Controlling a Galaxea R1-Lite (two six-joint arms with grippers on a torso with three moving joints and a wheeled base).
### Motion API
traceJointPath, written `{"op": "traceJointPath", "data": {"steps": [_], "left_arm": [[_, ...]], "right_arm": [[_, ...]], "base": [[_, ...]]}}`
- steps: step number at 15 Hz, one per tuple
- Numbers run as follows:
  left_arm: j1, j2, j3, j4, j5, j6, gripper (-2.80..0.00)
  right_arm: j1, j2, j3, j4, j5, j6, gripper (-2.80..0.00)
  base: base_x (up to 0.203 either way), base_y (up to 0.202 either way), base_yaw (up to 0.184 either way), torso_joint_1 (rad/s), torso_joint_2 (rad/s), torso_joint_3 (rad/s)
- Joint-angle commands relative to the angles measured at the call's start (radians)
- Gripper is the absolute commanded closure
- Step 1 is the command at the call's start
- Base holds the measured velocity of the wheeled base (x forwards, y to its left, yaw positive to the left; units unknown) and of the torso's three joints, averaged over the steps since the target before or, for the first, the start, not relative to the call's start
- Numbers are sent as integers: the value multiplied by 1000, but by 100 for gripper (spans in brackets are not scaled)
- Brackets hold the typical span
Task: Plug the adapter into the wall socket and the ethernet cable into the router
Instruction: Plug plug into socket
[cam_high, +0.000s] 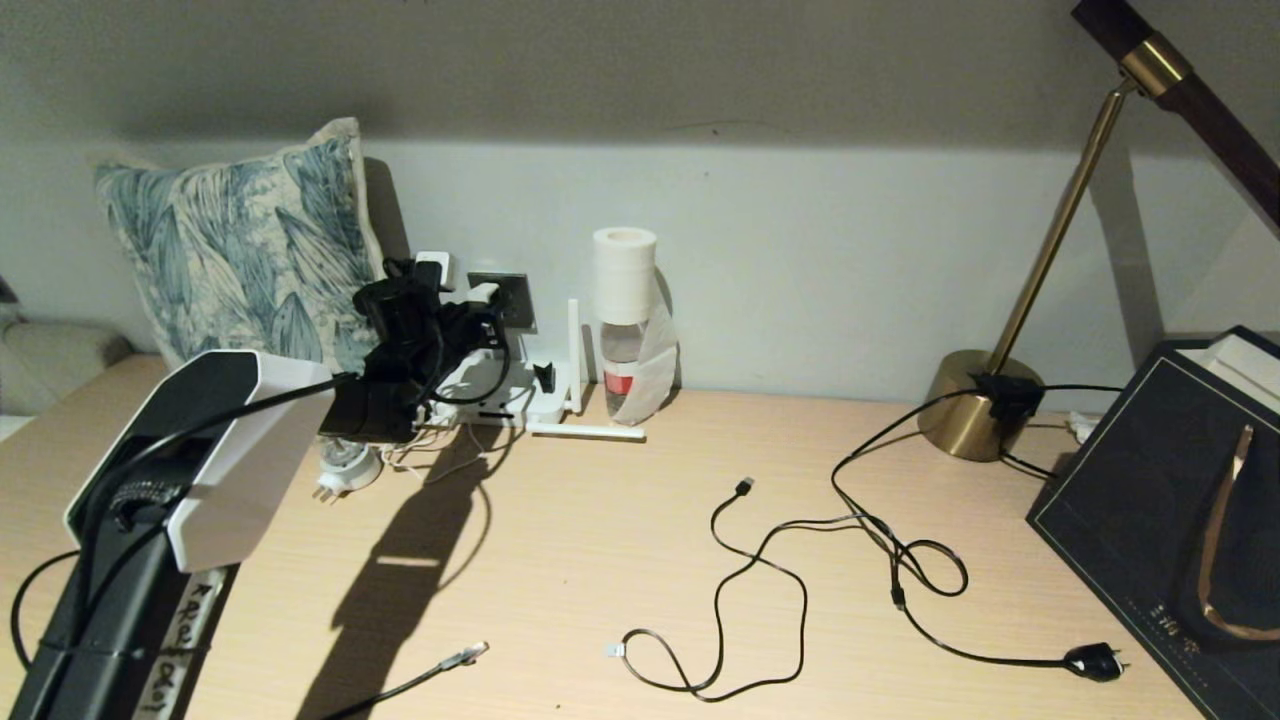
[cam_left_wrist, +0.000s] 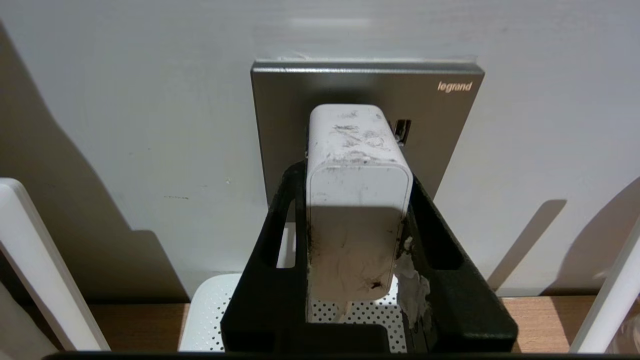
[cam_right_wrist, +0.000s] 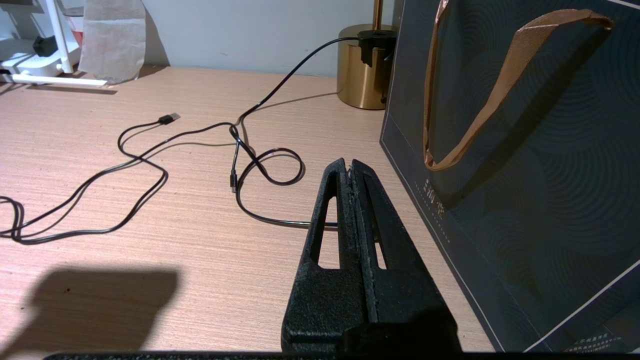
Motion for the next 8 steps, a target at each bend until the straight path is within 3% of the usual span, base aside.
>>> {"op": "traceJointPath", "data": {"steps": [1,4,8], "left_arm": [[-4,-12,1,-23,7,0,0],[-6,-43,40,-26,9,1,0],[-10,-178,306,-55,8,2,0]], "right_arm": [[0,2,35,-1,0,0,0],[0,2,35,-1,0,0,0],[0,2,35,-1,0,0,0]], "base": [[0,0,0,0,0,0],[0,0,0,0,0,0],[0,0,0,0,0,0]]}}
